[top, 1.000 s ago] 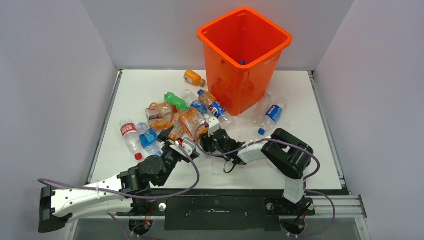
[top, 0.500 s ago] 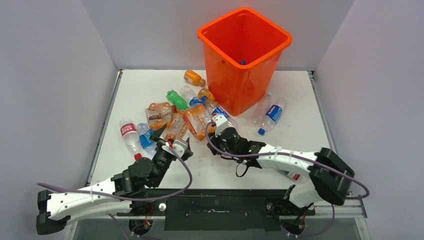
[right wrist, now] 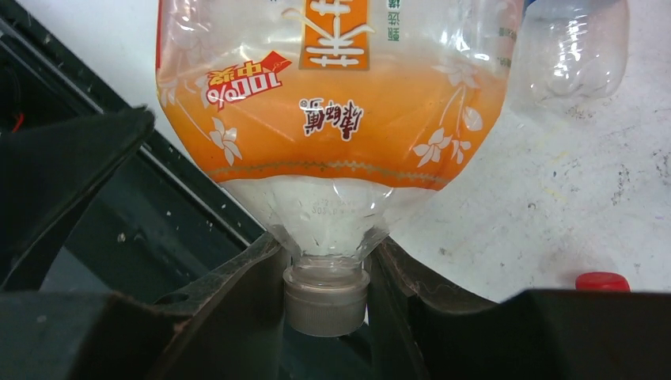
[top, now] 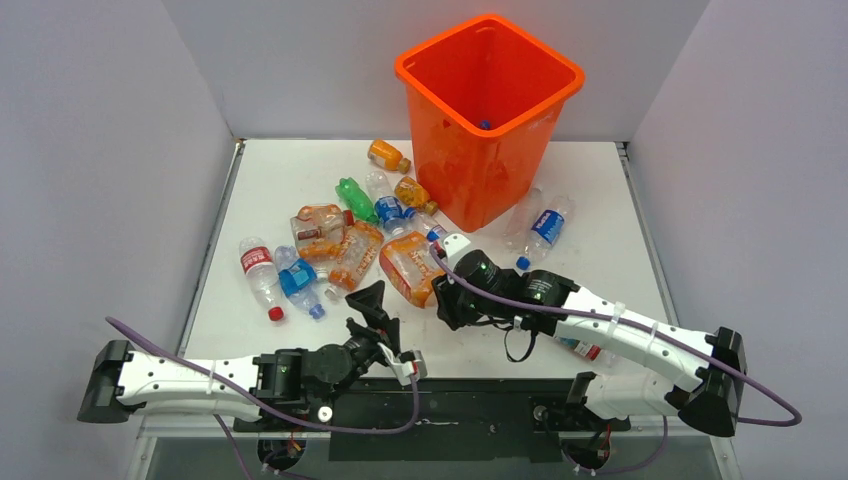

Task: Put the plastic bottles in the bin
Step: Place the plastic bottle in the trash bin.

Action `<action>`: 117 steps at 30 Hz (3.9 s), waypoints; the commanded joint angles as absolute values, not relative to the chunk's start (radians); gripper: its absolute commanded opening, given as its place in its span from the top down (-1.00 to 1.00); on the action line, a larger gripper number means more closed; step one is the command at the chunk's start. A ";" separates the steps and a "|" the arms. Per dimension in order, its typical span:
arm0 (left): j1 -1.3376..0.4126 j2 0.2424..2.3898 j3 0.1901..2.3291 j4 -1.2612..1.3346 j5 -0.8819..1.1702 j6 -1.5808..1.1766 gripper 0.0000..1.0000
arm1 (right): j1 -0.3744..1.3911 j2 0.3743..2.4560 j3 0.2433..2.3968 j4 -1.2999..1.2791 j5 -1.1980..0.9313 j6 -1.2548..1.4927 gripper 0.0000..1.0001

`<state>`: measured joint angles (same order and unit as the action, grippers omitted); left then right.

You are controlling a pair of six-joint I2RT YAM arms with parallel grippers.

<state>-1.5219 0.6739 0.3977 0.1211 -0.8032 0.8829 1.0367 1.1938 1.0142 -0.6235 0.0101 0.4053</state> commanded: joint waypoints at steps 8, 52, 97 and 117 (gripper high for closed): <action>-1.507 0.685 0.504 0.038 -0.801 1.127 -0.92 | 1.117 1.158 1.184 -0.809 -0.095 0.393 0.89; -0.899 0.649 0.650 0.003 0.222 -0.254 0.64 | 1.154 0.694 0.910 0.126 0.148 0.322 -0.79; -0.794 0.556 0.519 0.199 0.250 -0.232 -0.92 | 1.151 1.068 1.227 0.005 0.266 0.167 0.89; -0.795 0.478 0.466 0.227 0.086 -0.167 -0.93 | 0.598 1.401 1.819 0.360 0.391 0.174 0.89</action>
<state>-0.7929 0.4824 0.4400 0.2043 0.1135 -0.1932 0.7437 1.2945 1.7412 0.2886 0.4690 0.0311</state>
